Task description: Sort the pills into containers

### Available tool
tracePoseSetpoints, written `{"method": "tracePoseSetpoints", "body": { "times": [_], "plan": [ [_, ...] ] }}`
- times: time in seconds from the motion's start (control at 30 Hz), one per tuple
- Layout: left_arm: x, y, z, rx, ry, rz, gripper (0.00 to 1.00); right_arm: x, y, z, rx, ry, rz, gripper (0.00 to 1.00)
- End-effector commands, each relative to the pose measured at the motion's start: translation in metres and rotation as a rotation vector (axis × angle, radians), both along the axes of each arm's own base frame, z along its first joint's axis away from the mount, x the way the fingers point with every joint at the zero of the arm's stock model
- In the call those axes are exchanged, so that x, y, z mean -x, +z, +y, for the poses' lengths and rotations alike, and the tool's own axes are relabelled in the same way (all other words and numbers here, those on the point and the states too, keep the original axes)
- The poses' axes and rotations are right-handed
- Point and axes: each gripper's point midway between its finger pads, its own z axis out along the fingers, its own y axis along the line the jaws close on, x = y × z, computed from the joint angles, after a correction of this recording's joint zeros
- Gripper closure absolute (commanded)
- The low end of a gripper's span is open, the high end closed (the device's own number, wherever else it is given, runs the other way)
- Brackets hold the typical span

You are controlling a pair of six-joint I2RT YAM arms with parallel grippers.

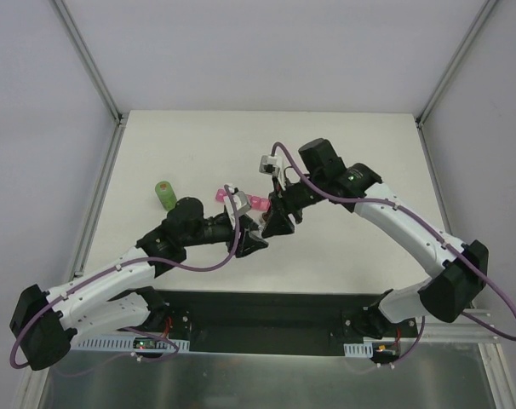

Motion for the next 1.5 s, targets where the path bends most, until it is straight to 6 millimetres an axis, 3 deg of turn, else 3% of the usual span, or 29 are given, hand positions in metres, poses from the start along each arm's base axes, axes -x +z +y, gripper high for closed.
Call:
{"method": "tracePoseSetpoints", "body": {
  "times": [0.0, 0.03, 0.13, 0.23, 0.37, 0.47, 0.63, 0.8, 0.87, 0.97, 1.13, 1.33, 1.47],
  "plan": [
    [-0.009, 0.062, -0.005, 0.197, 0.032, -0.157, 1.0, 0.012, 0.027, -0.008, -0.038, 0.05, -0.064, 0.32],
    [-0.003, 0.06, -0.006, 0.199, 0.0, -0.136, 1.0, 0.015, 0.038, -0.011, -0.073, 0.069, -0.092, 0.23],
    [0.011, 0.053, -0.006, 0.205, -0.053, -0.086, 1.0, 0.023, 0.052, -0.02, -0.126, 0.154, -0.176, 0.09],
    [0.022, 0.047, -0.004, 0.219, -0.09, -0.055, 1.0, 0.032, 0.053, -0.03, -0.155, 0.232, -0.291, 0.0],
    [0.045, 0.044, -0.005, 0.214, -0.21, -0.016, 0.99, 0.04, 0.052, -0.042, -0.228, 0.363, -0.542, 0.03],
    [0.063, 0.044, -0.007, 0.208, -0.33, 0.031, 0.99, 0.057, 0.052, -0.048, -0.306, 0.541, -0.622, 0.04],
    [0.075, 0.051, -0.012, 0.205, -0.453, 0.078, 0.99, 0.063, 0.059, -0.028, -0.456, 0.598, -0.57, 0.03],
    [0.075, 0.057, -0.014, 0.214, -0.466, 0.06, 1.0, 0.068, 0.055, -0.024, -0.438, 0.603, -0.535, 0.01],
    [0.075, 0.057, -0.014, 0.218, -0.469, 0.054, 1.0, 0.067, 0.048, -0.023, -0.411, 0.589, -0.526, 0.07],
    [0.073, 0.055, -0.016, 0.215, -0.466, 0.06, 1.0, 0.064, 0.04, -0.023, -0.375, 0.561, -0.51, 0.25],
    [0.067, 0.056, -0.019, 0.215, -0.433, 0.078, 1.0, 0.058, 0.037, -0.018, -0.351, 0.504, -0.482, 0.6],
    [0.033, 0.06, -0.015, 0.188, -0.205, -0.019, 1.0, 0.037, 0.03, -0.009, -0.241, 0.335, -0.4, 0.7],
    [-0.001, 0.06, -0.004, 0.156, 0.02, -0.113, 1.0, 0.015, 0.013, -0.002, -0.081, 0.087, -0.162, 0.74]
  ]
}}
